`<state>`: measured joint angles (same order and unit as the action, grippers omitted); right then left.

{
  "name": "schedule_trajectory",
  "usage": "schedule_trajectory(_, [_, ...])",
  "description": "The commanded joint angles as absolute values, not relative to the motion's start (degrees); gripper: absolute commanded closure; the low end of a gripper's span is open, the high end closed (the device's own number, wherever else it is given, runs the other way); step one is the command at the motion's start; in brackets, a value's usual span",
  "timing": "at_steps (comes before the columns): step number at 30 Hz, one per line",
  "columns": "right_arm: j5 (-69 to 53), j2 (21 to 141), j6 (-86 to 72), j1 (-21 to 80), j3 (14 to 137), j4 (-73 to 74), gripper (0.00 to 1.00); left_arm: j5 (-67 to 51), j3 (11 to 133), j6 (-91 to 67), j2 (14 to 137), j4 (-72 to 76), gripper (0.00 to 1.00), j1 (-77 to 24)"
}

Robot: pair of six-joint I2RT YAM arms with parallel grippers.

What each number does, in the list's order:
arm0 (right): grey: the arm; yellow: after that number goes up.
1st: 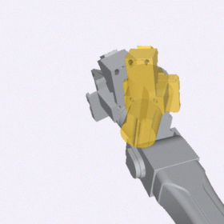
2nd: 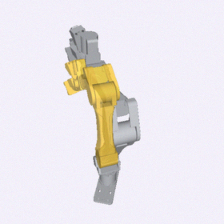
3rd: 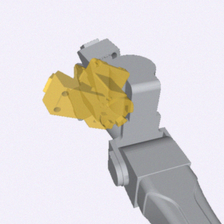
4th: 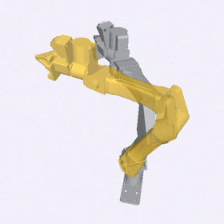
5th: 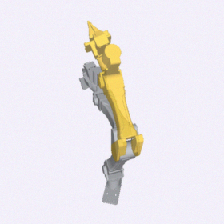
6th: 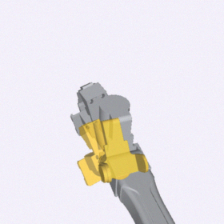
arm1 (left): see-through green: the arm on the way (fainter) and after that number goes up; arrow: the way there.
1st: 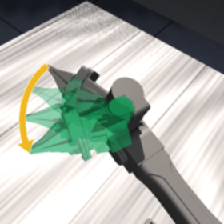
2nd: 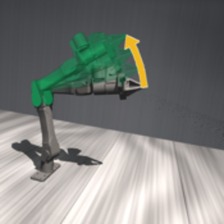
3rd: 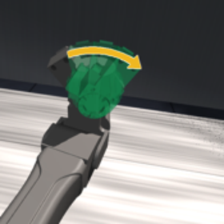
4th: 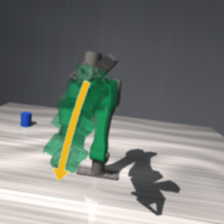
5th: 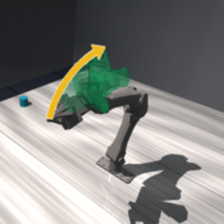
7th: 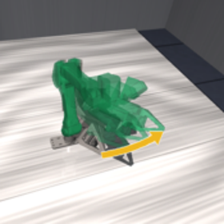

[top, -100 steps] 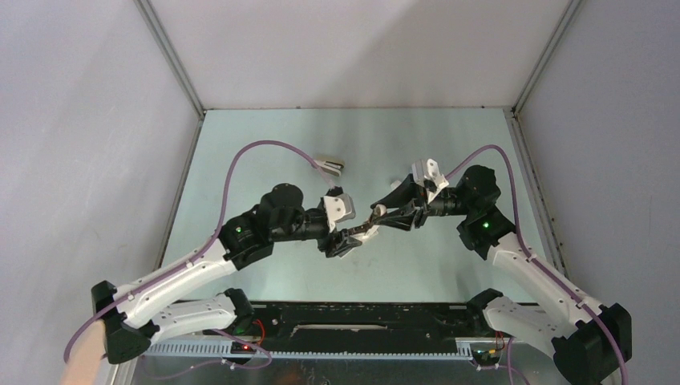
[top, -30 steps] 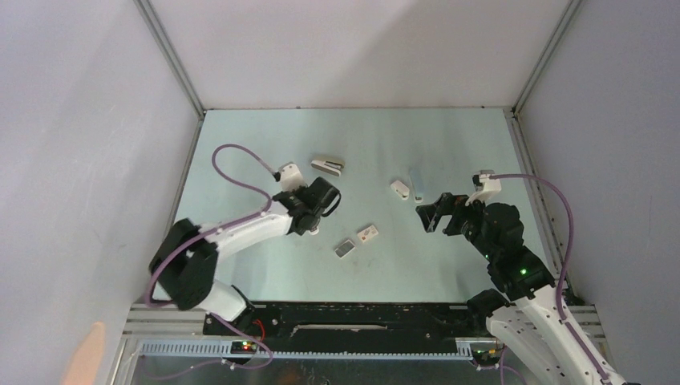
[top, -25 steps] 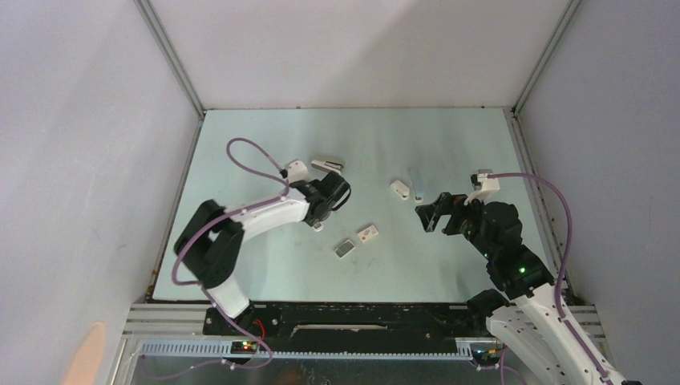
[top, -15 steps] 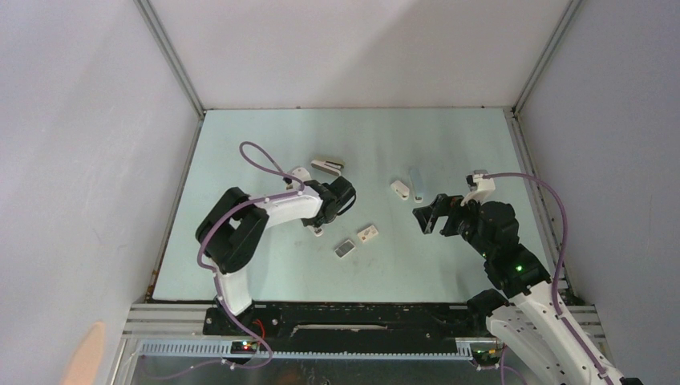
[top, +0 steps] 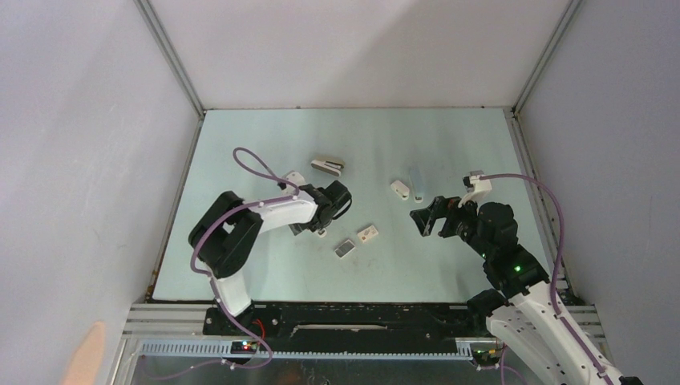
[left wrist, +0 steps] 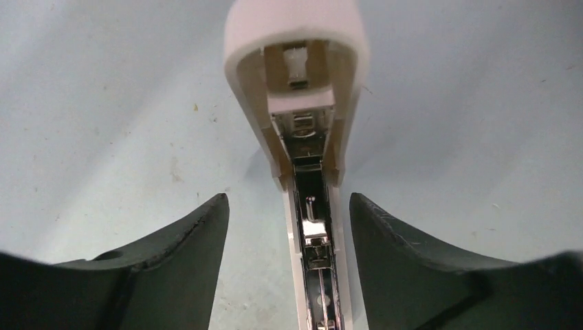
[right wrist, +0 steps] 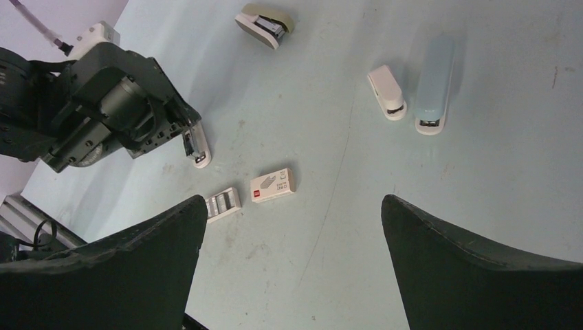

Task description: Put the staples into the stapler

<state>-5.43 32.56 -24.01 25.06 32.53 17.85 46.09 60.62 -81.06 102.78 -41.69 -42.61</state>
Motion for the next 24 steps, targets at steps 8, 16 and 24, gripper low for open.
schedule_trajectory(8, [-6.1, 32.6, -22.8, 25.0, 32.7, 15.6, 0.01, 46.5, 66.2, -76.8, 86.2, -46.6, 0.14, -42.9])
schedule_trajectory(16, [-5.0, 32.2, -22.5, 24.8, 32.7, 16.1, 0.01, 45.7, 78.3, -69.9, 91.0, -44.2, 0.14, -41.2])
schedule_trajectory(24, [-3.9, 32.7, -22.3, 24.6, 32.7, 16.1, 0.01, 43.5, 89.7, -67.3, 103.5, -41.1, 0.23, -37.2])
